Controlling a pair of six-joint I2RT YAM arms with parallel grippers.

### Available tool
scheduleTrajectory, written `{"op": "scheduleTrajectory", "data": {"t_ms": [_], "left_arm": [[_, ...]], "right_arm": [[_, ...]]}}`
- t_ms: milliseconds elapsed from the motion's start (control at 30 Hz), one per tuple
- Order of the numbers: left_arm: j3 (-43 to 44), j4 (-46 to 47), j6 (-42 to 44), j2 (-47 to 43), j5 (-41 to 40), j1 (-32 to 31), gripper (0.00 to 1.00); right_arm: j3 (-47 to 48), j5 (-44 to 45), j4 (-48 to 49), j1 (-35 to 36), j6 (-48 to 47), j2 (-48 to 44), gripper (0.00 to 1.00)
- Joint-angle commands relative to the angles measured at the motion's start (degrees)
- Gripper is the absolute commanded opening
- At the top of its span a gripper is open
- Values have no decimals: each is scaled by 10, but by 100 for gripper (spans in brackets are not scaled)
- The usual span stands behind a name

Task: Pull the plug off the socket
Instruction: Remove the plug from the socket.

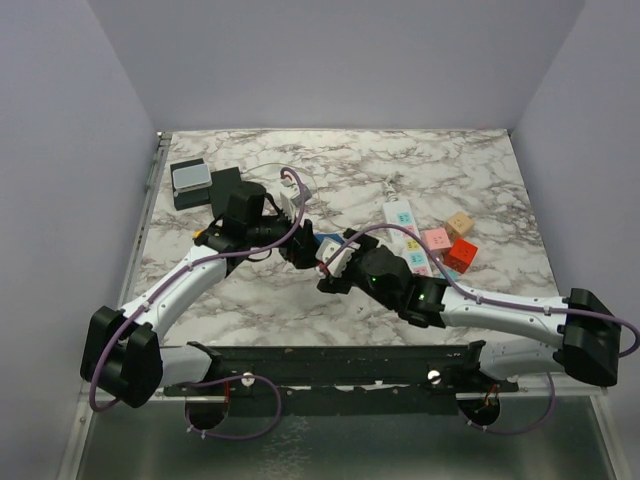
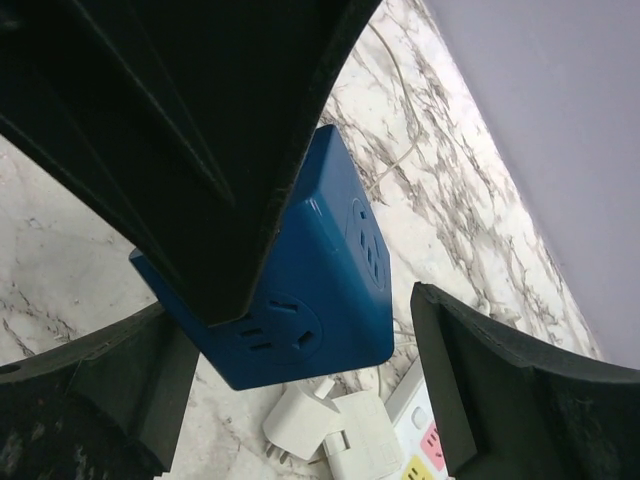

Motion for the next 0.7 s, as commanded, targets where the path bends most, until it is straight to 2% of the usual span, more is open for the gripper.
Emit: {"op": "scheduleTrajectory", "data": {"t_ms": [0, 67, 133, 233, 267, 333, 433, 500, 567, 667], "left_arm": [[21, 8, 4, -5, 51, -1, 0], [21, 8, 3, -3, 61, -1, 0], [23, 8, 1, -2, 65, -1, 0], [25, 8, -2, -8, 62, -1, 1], [26, 8, -1, -10, 62, -1, 5], [27, 8, -2, -11, 56, -1, 23], [37, 3, 0, -9, 43, 3, 55], [46, 0, -1, -9, 27, 10, 73], [52, -1, 1, -12, 11, 20, 79], [52, -1, 6, -24, -28, 31, 81]], "right_arm": [[20, 17, -1, 4, -13, 13, 89], [23, 29, 6, 4, -3, 25, 81], [32, 39, 3, 4, 15, 35, 64], [38, 45, -4, 4, 31, 35, 47], [37, 44, -6, 4, 36, 31, 43], [33, 37, -11, 3, 46, 17, 34], [18, 32, -17, 3, 68, -8, 6], [9, 31, -25, 4, 85, -23, 1], [3, 31, -42, 3, 106, -35, 1], [-6, 30, -67, 2, 137, -49, 1]]}}
